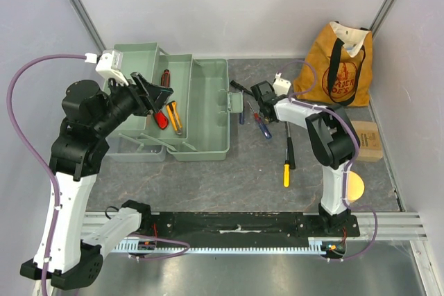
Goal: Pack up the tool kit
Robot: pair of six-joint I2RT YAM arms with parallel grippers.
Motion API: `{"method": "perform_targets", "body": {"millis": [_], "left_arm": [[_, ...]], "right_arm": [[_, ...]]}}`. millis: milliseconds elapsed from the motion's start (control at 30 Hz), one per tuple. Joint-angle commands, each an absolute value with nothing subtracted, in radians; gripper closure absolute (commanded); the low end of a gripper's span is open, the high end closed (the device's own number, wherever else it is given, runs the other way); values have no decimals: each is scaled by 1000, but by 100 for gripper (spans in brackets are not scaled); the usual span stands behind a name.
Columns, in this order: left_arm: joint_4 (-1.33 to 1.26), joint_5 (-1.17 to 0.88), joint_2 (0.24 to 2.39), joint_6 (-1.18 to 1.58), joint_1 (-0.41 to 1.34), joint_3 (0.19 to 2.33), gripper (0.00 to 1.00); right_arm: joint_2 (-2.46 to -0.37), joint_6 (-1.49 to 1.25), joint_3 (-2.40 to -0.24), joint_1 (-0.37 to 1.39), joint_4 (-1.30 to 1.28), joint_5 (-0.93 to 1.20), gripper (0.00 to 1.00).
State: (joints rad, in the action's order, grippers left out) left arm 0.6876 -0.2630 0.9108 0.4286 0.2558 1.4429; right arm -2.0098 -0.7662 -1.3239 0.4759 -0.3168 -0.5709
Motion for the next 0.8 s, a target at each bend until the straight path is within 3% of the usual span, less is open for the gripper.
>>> {"method": "perform_targets", "body": {"millis": [0,167,367,767], "left_arm": [[689,-252,910,393,256,1468,39],[689,-253,911,390,256,1468,39],[693,-255,910,388,256,1474,39],[703,-255,894,391,258,1488,39]], "right_arm": [[-2045,-776,-1376,454,-325,-604,49],[-2063,-765,-1384,439,-327,-604,54],[-2051,-764,-1368,428,-327,-591,74],[-1748,-759,-1264,429,-263,-537,77]]}}
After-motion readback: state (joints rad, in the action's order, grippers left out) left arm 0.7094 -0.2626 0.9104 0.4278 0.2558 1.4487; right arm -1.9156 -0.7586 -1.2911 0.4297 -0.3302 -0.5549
